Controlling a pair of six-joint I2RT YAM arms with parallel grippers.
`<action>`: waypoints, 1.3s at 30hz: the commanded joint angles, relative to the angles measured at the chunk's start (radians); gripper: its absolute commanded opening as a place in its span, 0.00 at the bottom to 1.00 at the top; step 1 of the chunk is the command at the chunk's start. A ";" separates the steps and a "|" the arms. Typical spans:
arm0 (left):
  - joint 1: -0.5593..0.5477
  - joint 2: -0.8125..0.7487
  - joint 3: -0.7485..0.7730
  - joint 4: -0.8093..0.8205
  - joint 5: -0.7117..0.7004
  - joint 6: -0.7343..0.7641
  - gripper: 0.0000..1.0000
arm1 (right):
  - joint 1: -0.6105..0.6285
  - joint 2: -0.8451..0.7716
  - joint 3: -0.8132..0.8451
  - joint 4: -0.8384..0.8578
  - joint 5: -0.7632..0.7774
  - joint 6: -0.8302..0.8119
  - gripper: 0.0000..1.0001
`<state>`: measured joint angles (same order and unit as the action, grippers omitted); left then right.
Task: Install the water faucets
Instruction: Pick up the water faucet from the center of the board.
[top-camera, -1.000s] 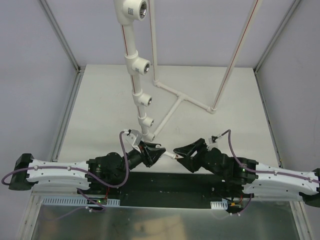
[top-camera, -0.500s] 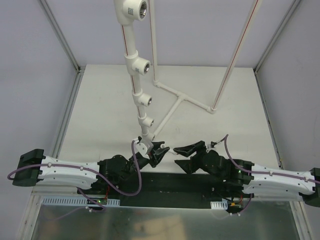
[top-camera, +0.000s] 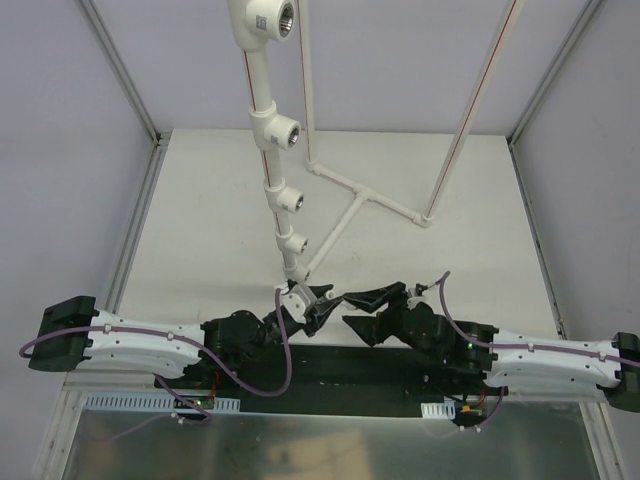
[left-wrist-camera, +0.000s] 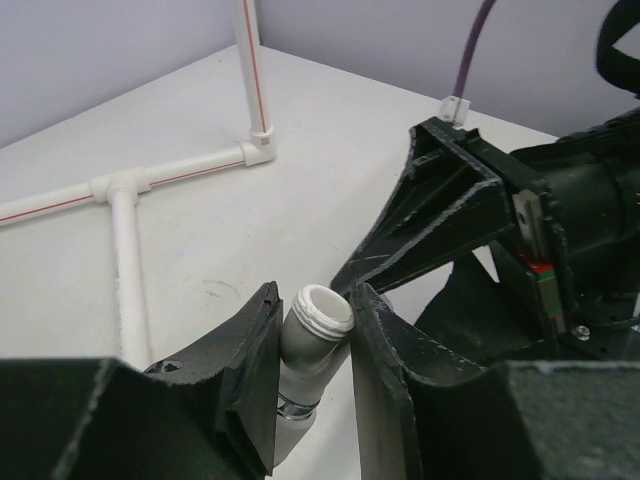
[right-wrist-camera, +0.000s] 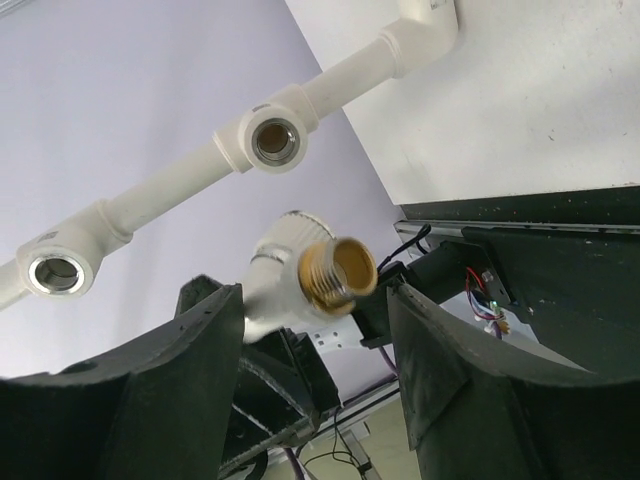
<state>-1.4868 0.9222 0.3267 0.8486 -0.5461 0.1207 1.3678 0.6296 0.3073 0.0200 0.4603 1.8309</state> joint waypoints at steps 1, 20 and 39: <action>-0.016 -0.002 0.025 0.072 0.126 0.007 0.00 | 0.005 0.007 -0.014 0.081 0.052 0.346 0.64; -0.047 0.075 0.078 -0.042 0.138 0.151 0.00 | 0.005 0.053 -0.036 0.204 0.041 0.363 0.56; -0.069 -0.012 0.057 -0.163 0.201 0.014 0.94 | 0.004 -0.113 -0.062 0.066 0.182 0.265 0.00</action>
<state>-1.5455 0.9668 0.3790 0.6991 -0.4011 0.2001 1.3670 0.5697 0.2092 0.1226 0.5709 1.8309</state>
